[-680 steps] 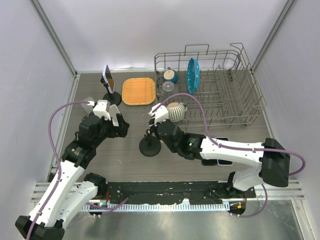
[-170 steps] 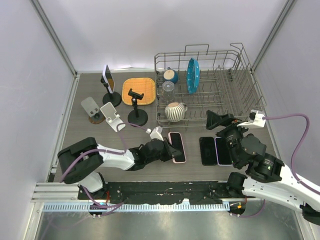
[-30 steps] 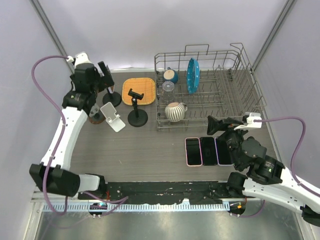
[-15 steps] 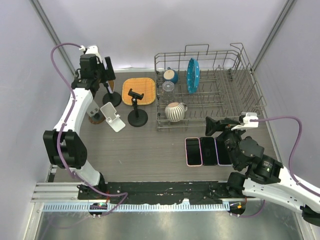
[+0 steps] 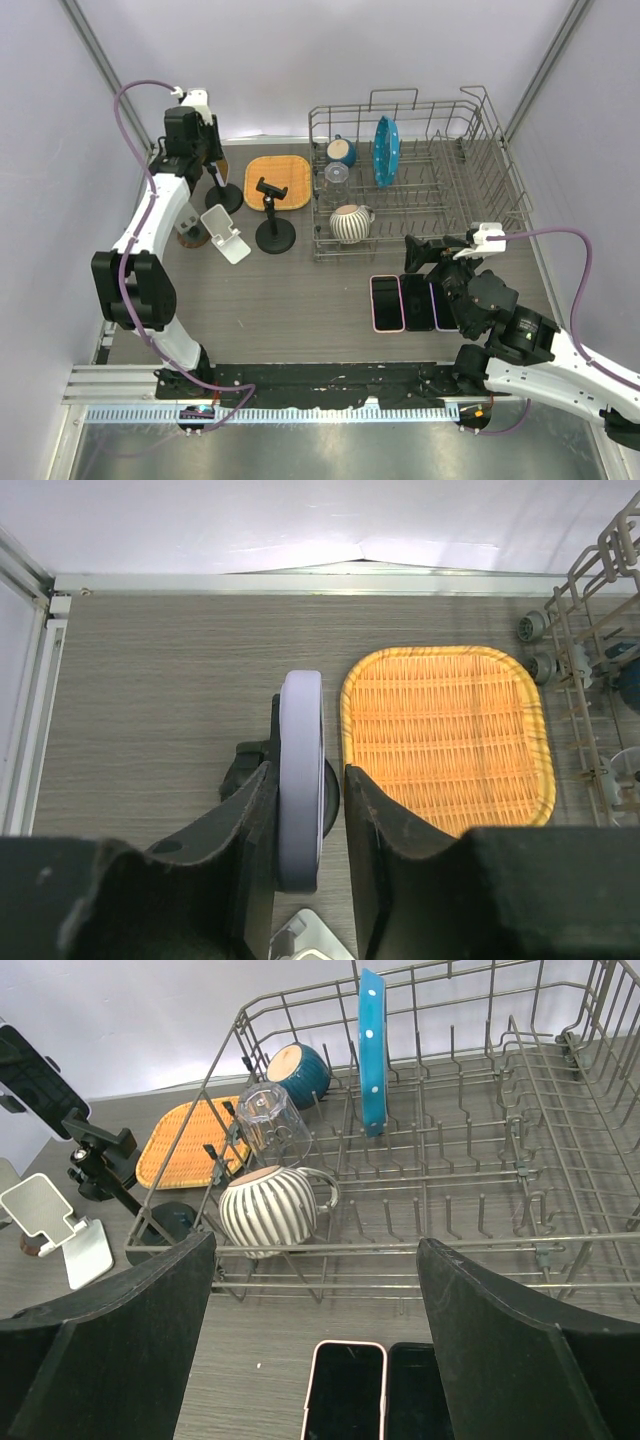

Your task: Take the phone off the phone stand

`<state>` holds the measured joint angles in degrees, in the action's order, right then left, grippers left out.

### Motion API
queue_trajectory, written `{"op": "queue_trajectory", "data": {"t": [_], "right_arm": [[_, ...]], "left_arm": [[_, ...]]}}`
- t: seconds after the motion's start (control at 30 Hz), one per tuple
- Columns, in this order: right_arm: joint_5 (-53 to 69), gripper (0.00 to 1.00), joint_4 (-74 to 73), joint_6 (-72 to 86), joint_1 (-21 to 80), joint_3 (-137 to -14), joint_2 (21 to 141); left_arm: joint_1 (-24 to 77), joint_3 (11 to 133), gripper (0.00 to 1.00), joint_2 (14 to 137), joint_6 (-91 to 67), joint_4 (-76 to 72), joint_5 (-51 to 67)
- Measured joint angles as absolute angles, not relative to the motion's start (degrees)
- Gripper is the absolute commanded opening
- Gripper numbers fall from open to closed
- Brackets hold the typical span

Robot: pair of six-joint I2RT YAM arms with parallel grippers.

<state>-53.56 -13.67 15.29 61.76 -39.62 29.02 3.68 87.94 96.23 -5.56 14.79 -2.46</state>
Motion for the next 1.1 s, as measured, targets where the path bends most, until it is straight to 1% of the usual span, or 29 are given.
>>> {"op": "queue_trajectory", "data": {"t": [0.03, 0.07, 0.13, 0.17, 0.23, 0.27, 0.33, 0.7, 1.1], "right_arm": [[-53.52, 0.86, -13.67, 15.31, 61.76, -39.62, 29.04], [-53.47, 0.86, -13.67, 15.31, 61.76, -39.62, 29.04], [-53.43, 0.86, -13.67, 15.29, 61.76, -39.62, 29.04], [-53.43, 0.86, -13.67, 15.27, 61.76, -39.62, 29.04], [-53.41, 0.86, -13.67, 15.25, 61.76, -39.62, 29.02], [-53.41, 0.86, -13.67, 15.25, 61.76, -39.62, 29.02], [-53.41, 0.86, -13.67, 15.25, 61.76, -39.62, 29.02], [-53.3, 0.86, -13.67, 15.25, 61.76, -39.59, 29.02], [-52.73, 0.85, -13.67, 15.25, 61.76, -39.53, 28.38]], "left_arm": [[3.68, 87.94, 0.31, 96.47, -5.43, 14.59, -2.46], [3.7, 87.94, 0.26, 96.75, -5.3, 14.37, -2.46], [3.75, 87.94, 0.23, 97.41, -5.21, 14.02, -2.57], [3.73, 87.94, 0.2, 97.78, -5.06, 13.91, -2.76], [3.73, 87.94, 0.12, 98.37, -5.04, 13.91, -2.96], [3.73, 88.01, 0.05, 98.52, -4.97, 13.69, -3.09], [3.75, 88.23, 0.0, 98.52, -4.71, 13.96, -3.49], [4.03, 88.82, 0.0, 97.71, -3.68, 15.51, -6.22], [4.01, 89.19, 0.0, 91.26, -2.72, 16.38, -7.25]]}}
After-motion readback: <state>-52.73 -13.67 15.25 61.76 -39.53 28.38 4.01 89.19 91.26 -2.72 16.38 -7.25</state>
